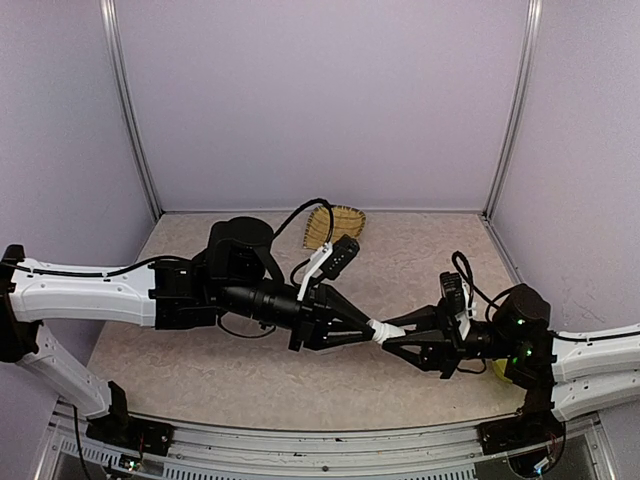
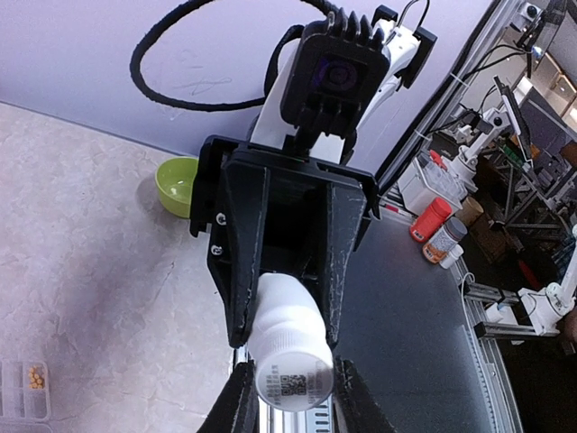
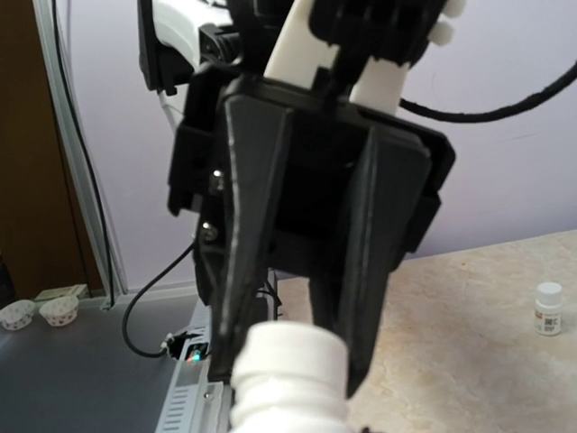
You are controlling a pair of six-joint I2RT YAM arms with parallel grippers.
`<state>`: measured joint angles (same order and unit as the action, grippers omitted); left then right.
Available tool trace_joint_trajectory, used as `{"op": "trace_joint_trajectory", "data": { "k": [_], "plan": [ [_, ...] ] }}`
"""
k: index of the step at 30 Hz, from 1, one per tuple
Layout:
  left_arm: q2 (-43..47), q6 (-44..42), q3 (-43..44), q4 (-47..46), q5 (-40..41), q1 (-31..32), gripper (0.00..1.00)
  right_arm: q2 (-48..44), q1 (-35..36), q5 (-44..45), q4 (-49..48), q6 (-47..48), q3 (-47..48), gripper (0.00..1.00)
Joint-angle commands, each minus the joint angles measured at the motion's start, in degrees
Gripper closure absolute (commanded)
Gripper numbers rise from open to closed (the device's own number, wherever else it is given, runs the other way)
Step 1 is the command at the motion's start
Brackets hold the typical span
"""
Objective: Sort the pills into containers
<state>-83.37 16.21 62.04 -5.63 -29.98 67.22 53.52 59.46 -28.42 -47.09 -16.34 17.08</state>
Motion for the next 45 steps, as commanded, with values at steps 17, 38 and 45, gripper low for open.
{"op": "trace_joint_trajectory", "data": {
  "k": [17, 38, 45],
  "plan": [
    [-2.43, 3.51, -1.20, -1.72, 4.96, 1.24, 0.75, -0.51, -0.03, 2.50, -1.89, 0.27, 2.13, 0.83],
    [-2.44, 12.43, -3.15, -4.92, 10.55, 1.23, 0.73, -3.82, 0.00, 8.27, -3.06, 0.42, 1.53, 0.84],
    [-2.38, 17.37, -3.17, -5.38, 16.21, 2.62, 0.78, -3.76, 0.28, 11.05, -3.00, 0.92, 1.95, 0.84]
  ]
}}
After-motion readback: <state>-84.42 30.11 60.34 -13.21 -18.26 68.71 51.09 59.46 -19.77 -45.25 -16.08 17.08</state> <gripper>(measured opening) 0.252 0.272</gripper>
